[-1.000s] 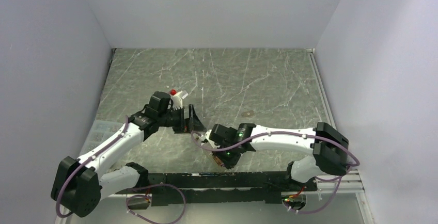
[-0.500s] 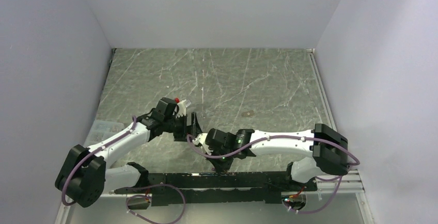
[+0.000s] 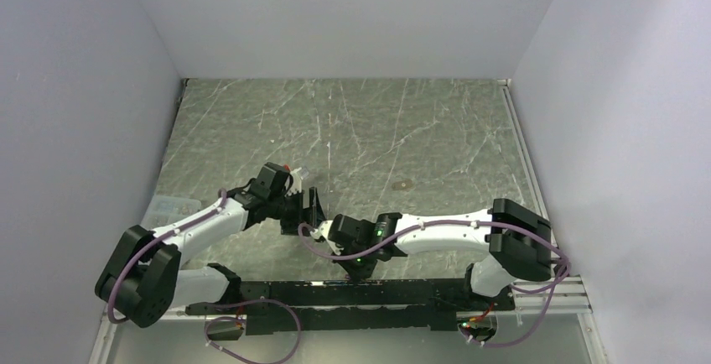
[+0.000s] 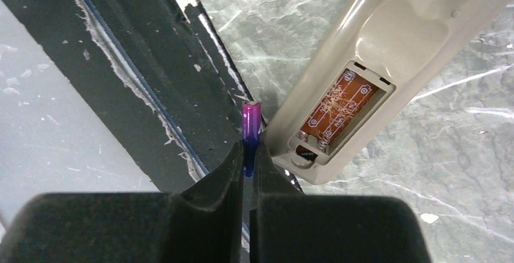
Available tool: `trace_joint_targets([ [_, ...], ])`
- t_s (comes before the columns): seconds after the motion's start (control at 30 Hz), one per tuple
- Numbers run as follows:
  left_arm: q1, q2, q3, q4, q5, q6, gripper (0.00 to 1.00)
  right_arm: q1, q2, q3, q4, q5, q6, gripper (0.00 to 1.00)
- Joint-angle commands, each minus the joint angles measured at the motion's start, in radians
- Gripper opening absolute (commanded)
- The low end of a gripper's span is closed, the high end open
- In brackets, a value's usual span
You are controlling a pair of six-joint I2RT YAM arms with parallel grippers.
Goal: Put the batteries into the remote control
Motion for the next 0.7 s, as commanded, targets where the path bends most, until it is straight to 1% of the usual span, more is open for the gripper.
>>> trace_joint_targets([
  [0.0, -0.038, 0.001, 0.031, 0.097, 0.093, -0.061, 0.83, 0.008, 0.039, 0.027, 0.063, 0.044, 0.004, 0.00],
  [0.37, -0.047, -0.006, 0.029, 0.084, 0.097, -0.080, 0.80, 0.004, 0.002, -0.006, 0.025, 0.098, -0.023, 0.00],
  [0.53, -0.055, -0.028, 0.008, 0.070, 0.098, -0.093, 0.79, 0.003, -0.010, 0.008, 0.018, 0.086, -0.046, 0.00],
  [0.67, -0.055, -0.082, 0.004, 0.013, 0.062, -0.085, 0.79, 0.004, -0.039, 0.026, 0.005, 0.043, -0.096, 0.00],
])
